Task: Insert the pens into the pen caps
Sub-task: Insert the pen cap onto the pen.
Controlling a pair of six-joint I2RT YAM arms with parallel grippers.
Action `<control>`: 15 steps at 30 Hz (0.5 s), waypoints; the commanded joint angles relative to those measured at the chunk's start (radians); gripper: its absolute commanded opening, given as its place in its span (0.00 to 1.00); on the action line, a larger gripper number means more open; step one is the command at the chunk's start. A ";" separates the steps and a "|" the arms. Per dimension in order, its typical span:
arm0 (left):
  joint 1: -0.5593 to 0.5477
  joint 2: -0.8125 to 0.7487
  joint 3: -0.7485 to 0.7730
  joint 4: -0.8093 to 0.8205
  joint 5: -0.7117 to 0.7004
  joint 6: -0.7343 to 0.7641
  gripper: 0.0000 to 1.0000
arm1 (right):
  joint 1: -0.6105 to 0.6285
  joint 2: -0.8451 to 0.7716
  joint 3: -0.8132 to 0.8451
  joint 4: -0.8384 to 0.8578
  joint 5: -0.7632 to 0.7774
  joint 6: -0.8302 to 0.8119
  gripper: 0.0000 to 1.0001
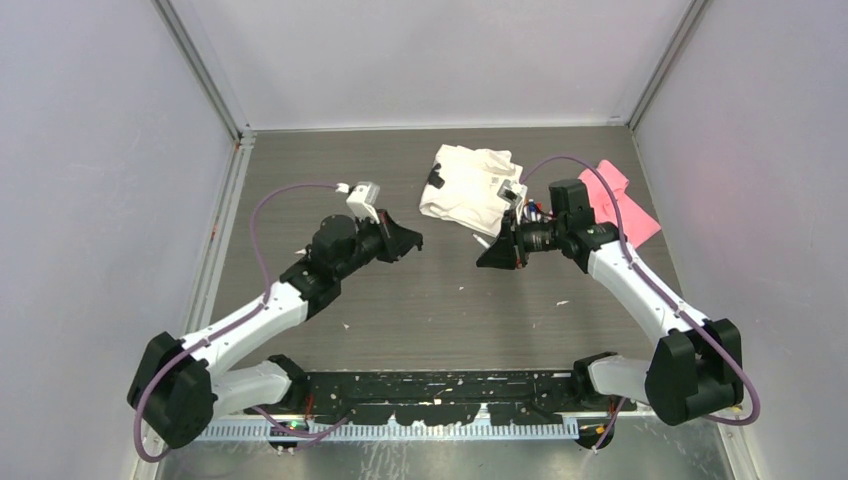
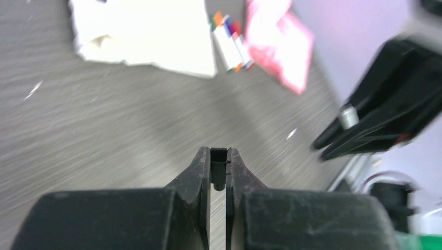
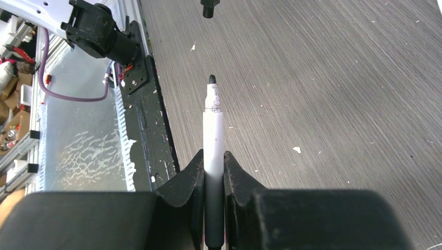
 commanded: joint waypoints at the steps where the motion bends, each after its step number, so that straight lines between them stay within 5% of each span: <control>1: -0.017 -0.024 -0.127 0.552 -0.022 -0.312 0.01 | -0.001 -0.055 -0.006 0.064 -0.064 0.007 0.01; 8: -0.064 0.055 -0.205 0.899 -0.220 -0.608 0.01 | 0.000 -0.087 0.007 0.056 -0.171 -0.001 0.01; 15: -0.181 0.152 -0.170 1.041 -0.385 -0.555 0.01 | 0.016 -0.091 -0.045 0.242 -0.150 0.186 0.01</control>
